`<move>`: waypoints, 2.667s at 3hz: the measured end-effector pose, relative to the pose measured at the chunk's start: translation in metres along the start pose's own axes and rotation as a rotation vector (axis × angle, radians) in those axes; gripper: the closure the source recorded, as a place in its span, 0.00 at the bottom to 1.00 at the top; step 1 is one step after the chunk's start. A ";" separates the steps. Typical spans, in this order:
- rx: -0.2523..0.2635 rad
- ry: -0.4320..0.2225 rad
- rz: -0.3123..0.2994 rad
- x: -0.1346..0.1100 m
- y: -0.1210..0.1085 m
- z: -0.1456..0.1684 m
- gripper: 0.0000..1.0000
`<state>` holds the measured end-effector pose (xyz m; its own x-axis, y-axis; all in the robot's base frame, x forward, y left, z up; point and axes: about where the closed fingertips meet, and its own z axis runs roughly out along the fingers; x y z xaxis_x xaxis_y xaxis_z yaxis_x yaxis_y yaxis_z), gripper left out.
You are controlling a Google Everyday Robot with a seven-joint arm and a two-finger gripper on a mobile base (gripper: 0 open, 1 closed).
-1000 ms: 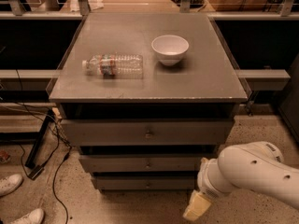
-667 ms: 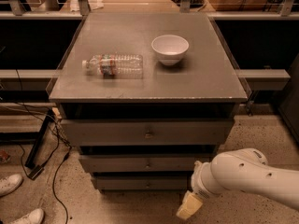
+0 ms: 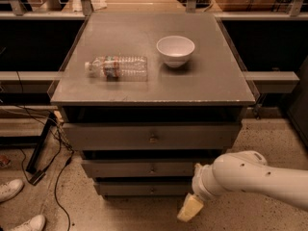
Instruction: Open middle drawer
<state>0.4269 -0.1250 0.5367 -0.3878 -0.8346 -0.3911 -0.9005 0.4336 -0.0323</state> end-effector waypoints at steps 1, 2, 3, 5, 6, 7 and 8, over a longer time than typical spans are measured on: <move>-0.001 -0.035 -0.021 -0.011 -0.019 0.026 0.00; 0.000 -0.057 -0.032 -0.017 -0.035 0.048 0.00; 0.004 -0.069 -0.030 -0.017 -0.049 0.066 0.00; 0.038 -0.052 -0.030 -0.017 -0.080 0.090 0.00; 0.039 -0.042 -0.025 -0.016 -0.088 0.101 0.00; 0.032 -0.021 -0.024 -0.016 -0.093 0.114 0.00; 0.023 0.003 -0.025 -0.015 -0.098 0.126 0.00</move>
Offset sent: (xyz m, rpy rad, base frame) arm 0.0739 0.0196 -0.0566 0.0663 -0.0552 0.0418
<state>0.5455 -0.1121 0.4294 -0.3659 -0.8463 -0.3873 -0.9052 0.4203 -0.0633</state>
